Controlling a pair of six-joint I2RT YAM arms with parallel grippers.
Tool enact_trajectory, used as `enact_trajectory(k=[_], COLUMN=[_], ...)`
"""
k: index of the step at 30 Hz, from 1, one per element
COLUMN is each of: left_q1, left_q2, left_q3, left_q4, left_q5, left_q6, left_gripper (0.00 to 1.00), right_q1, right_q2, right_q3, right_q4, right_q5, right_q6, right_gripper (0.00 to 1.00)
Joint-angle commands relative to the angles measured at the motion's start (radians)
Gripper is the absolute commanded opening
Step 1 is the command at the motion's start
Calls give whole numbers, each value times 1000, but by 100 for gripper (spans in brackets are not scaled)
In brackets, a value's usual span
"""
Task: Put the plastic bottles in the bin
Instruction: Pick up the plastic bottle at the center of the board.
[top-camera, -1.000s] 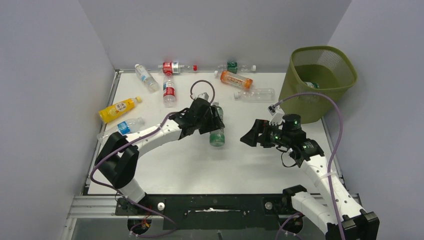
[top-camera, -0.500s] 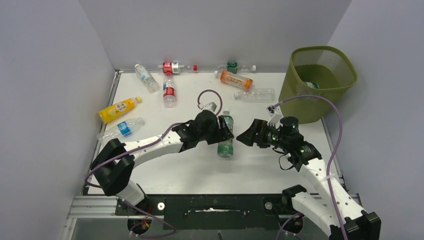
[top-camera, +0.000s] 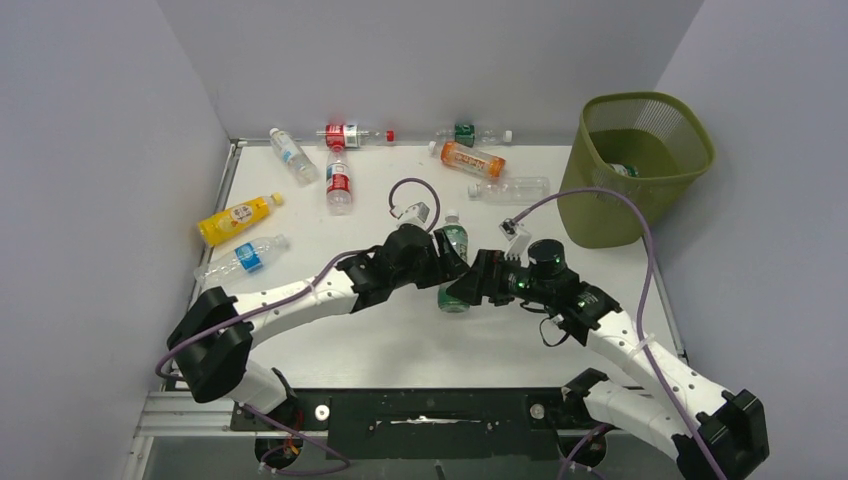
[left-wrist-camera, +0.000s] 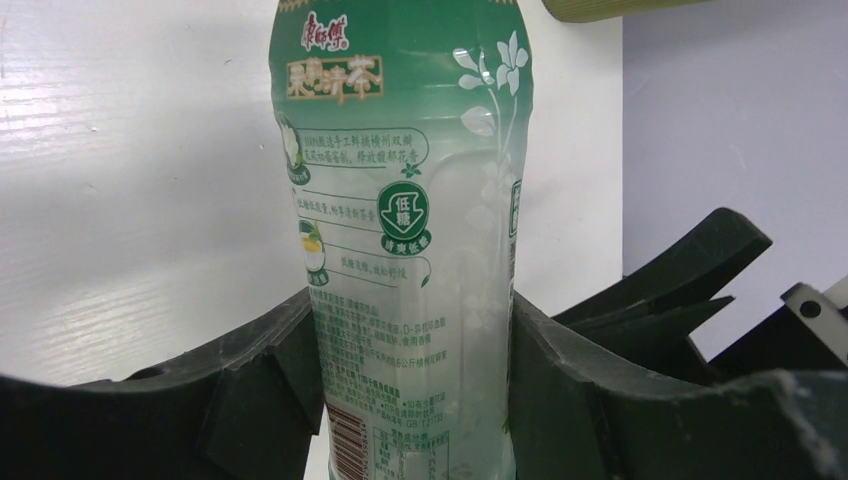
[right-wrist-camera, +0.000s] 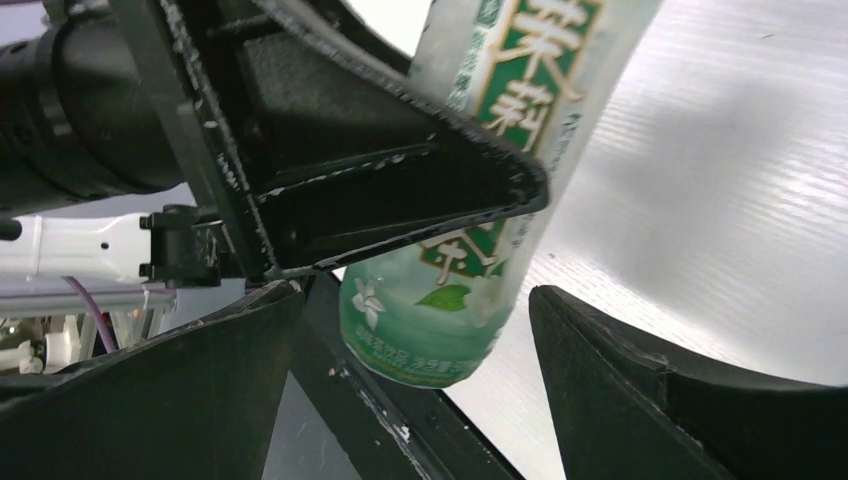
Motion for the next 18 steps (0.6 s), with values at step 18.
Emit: enact_trajectory(k=[18], left_q1=[-31], left_q2=[-94], left_q3=[-35], left_q4=[116], left_q5=[-67], left_q6=[-28], left_gripper=[58], right_q1=[145], right_q2=[62], right_q3=[-39], right_q4=[139], right_q5=[158], right_q6=[78], right_gripper=[63])
